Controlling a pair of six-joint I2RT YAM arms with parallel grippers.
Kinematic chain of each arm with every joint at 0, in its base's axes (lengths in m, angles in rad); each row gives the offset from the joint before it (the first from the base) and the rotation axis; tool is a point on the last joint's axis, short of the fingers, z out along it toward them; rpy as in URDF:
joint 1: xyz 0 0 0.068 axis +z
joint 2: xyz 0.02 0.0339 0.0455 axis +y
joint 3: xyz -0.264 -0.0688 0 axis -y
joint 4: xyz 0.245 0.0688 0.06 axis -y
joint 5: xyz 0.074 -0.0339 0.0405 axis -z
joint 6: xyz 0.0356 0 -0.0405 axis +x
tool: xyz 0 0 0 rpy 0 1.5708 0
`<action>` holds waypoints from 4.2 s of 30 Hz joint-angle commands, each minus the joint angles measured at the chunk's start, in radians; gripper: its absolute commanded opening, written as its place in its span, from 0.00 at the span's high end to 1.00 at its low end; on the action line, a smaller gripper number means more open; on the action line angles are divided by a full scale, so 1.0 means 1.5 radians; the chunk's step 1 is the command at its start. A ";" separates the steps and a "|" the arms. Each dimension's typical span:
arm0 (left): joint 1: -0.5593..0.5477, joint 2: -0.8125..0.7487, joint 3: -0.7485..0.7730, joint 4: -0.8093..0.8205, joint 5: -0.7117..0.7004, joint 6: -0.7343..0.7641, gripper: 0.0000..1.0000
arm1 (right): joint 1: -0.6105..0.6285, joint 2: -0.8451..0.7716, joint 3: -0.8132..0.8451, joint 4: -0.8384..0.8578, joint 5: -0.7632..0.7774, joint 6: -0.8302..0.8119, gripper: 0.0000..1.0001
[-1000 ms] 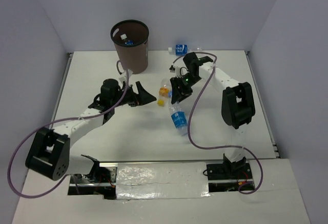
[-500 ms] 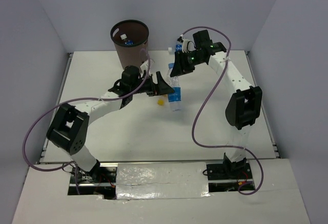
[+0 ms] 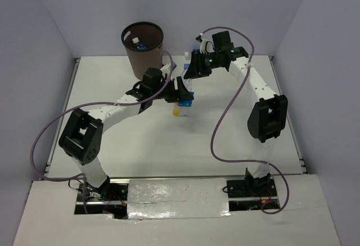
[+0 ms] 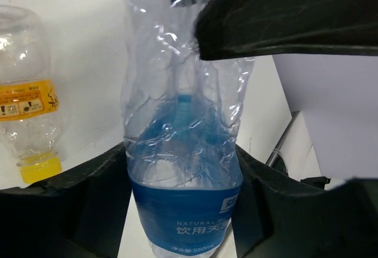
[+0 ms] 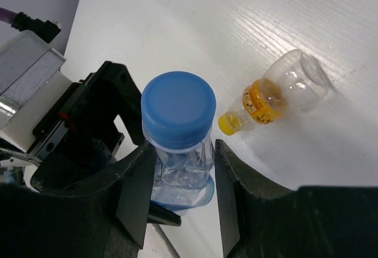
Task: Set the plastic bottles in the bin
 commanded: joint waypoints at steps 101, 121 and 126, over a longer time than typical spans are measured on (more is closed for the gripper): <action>0.083 -0.063 -0.097 0.030 -0.047 0.044 0.01 | 0.074 0.054 -0.086 0.169 0.175 0.244 0.67; 0.051 -0.010 -0.003 0.001 -0.092 0.053 0.46 | 0.060 -0.055 -0.171 0.265 0.056 0.247 0.44; 0.062 -0.016 0.033 -0.018 -0.073 0.077 0.62 | 0.039 -0.053 -0.164 0.282 0.014 0.192 0.01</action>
